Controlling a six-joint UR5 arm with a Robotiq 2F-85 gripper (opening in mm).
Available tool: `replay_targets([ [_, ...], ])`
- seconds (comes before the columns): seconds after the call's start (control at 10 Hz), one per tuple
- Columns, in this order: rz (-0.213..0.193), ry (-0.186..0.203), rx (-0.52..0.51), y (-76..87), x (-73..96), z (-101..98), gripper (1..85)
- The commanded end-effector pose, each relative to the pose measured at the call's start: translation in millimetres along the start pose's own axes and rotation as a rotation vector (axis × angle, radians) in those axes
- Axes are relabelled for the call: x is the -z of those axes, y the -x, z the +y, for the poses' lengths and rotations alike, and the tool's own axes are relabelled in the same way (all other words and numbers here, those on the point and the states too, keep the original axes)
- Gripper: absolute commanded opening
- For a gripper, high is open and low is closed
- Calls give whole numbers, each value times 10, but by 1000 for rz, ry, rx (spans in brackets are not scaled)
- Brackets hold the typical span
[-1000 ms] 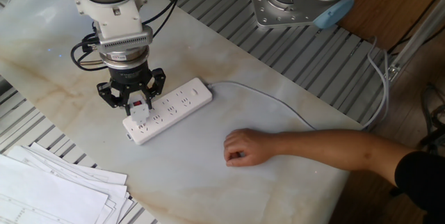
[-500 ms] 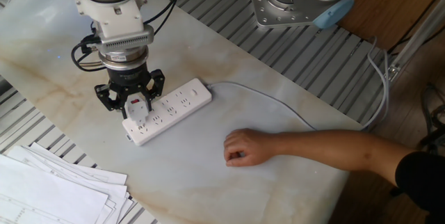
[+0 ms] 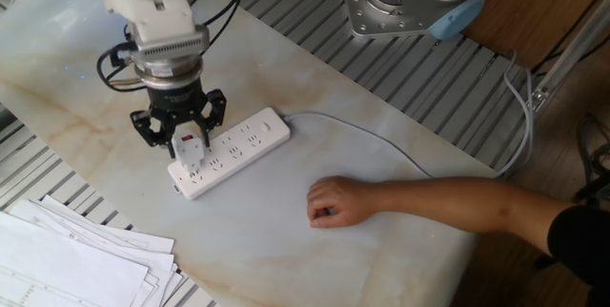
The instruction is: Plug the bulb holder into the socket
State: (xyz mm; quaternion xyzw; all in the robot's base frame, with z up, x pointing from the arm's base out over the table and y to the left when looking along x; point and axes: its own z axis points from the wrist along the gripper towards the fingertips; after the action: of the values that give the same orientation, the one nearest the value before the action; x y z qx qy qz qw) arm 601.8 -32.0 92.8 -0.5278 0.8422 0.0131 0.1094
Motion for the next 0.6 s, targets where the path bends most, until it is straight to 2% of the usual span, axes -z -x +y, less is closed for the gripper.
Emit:
replay_targets([
  [0.0, -38, 14, 13, -60, 118, 75, 533],
  [0.3, -130, 10, 28, 14, 141, 102, 537],
  [0.5, -160, -12, 30, 17, 146, 64, 537],
])
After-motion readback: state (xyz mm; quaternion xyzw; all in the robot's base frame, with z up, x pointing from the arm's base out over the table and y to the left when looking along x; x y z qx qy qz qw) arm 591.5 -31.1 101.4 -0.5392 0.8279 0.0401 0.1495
